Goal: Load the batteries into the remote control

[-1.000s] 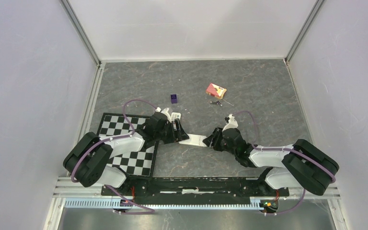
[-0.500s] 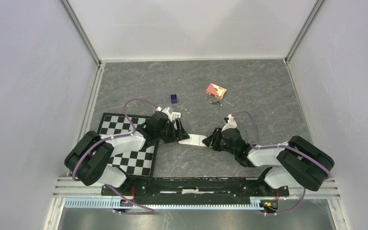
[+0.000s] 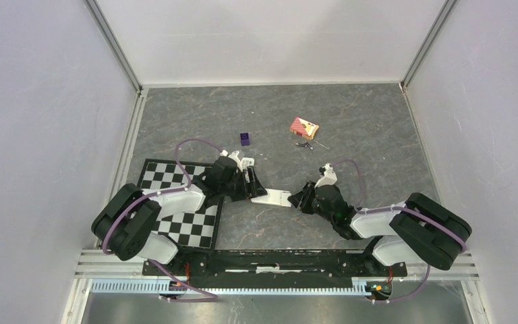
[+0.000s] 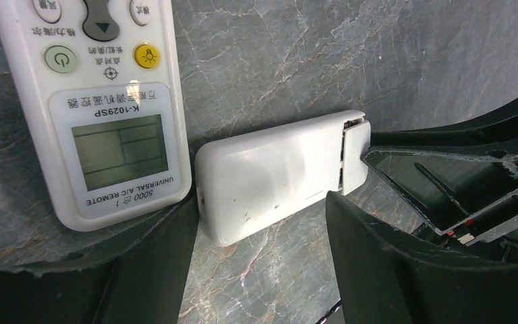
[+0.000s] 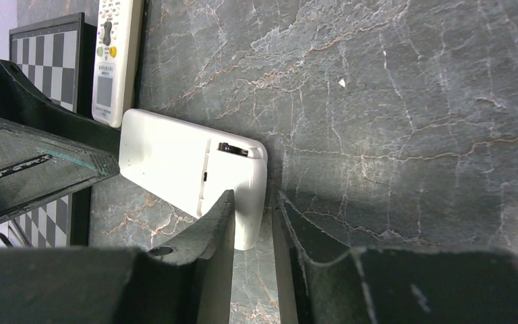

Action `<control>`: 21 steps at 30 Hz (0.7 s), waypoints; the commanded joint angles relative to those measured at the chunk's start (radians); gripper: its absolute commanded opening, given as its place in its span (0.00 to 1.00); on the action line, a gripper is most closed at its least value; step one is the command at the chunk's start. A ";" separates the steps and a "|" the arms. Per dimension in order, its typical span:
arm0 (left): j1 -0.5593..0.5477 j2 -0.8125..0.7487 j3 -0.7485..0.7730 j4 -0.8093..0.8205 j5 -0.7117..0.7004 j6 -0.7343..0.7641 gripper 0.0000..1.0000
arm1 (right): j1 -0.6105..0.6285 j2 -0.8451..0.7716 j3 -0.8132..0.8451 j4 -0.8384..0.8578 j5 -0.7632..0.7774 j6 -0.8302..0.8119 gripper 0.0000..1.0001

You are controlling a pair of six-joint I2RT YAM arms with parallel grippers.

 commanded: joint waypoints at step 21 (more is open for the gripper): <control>0.003 0.034 -0.040 -0.090 0.000 0.003 0.75 | 0.039 -0.036 -0.059 -0.136 -0.063 0.016 0.61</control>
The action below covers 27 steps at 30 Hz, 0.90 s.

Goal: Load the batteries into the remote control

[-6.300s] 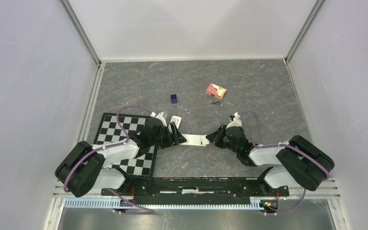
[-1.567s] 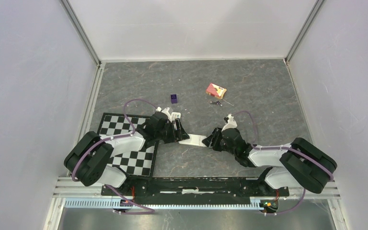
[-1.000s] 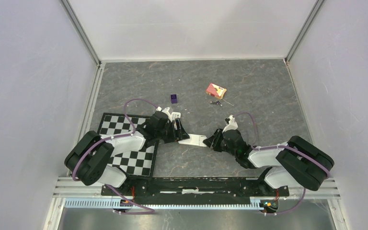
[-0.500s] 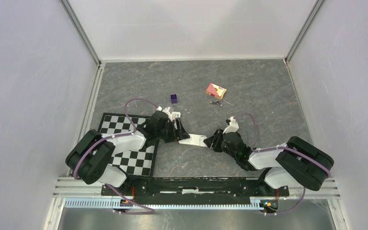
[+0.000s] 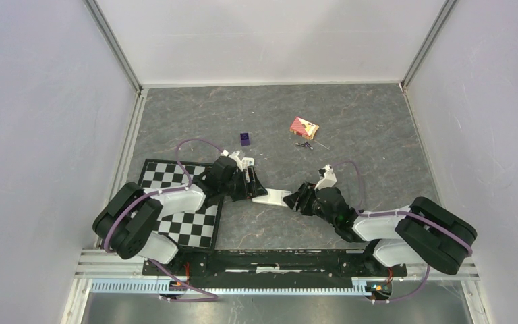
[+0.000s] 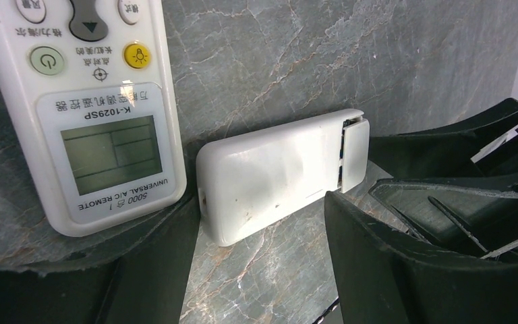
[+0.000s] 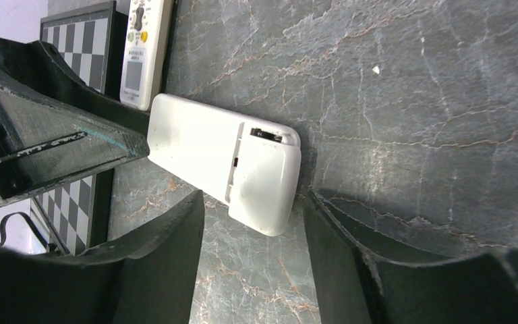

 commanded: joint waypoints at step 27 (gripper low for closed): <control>-0.001 0.057 -0.036 -0.110 -0.020 0.011 0.76 | -0.003 0.126 0.057 -0.296 0.021 -0.086 0.46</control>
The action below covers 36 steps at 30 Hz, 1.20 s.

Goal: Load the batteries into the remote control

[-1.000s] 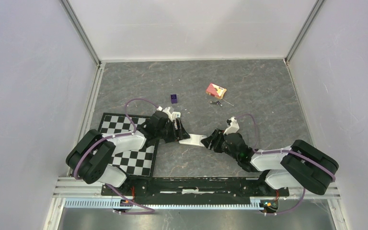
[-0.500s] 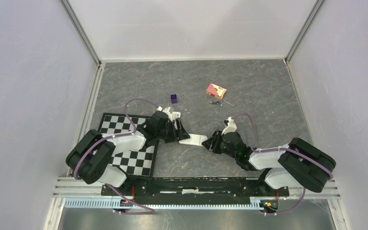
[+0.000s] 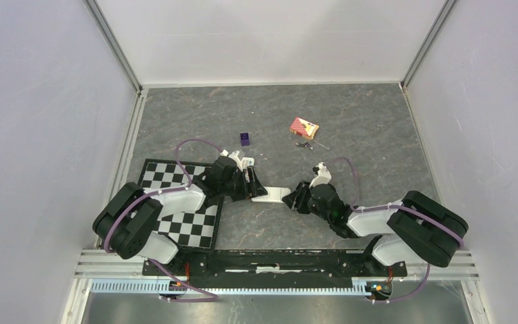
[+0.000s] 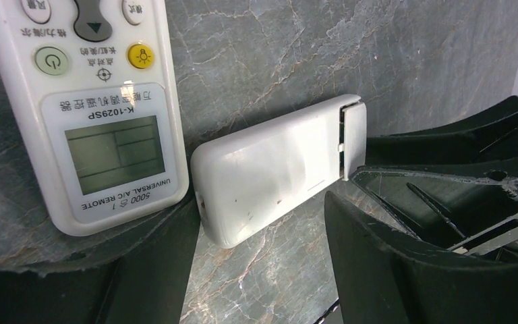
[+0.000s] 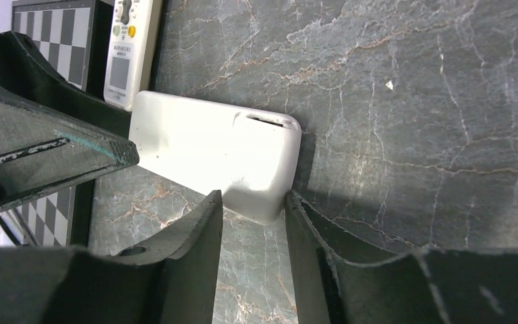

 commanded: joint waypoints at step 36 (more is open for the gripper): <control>-0.004 0.074 0.030 -0.317 -0.141 0.103 0.66 | -0.082 0.078 0.193 -0.433 0.090 -0.326 0.45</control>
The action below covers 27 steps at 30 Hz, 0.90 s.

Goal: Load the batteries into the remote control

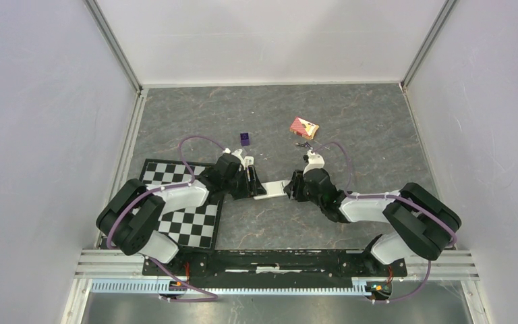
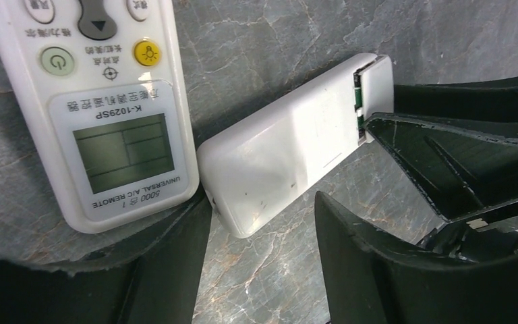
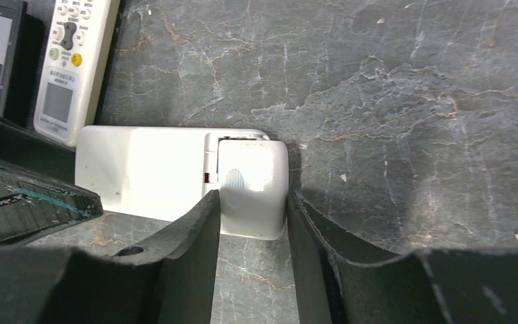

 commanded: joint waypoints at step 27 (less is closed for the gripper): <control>0.000 0.056 -0.039 -0.174 -0.040 0.073 0.61 | -0.004 0.076 -0.015 -0.096 -0.076 0.019 0.29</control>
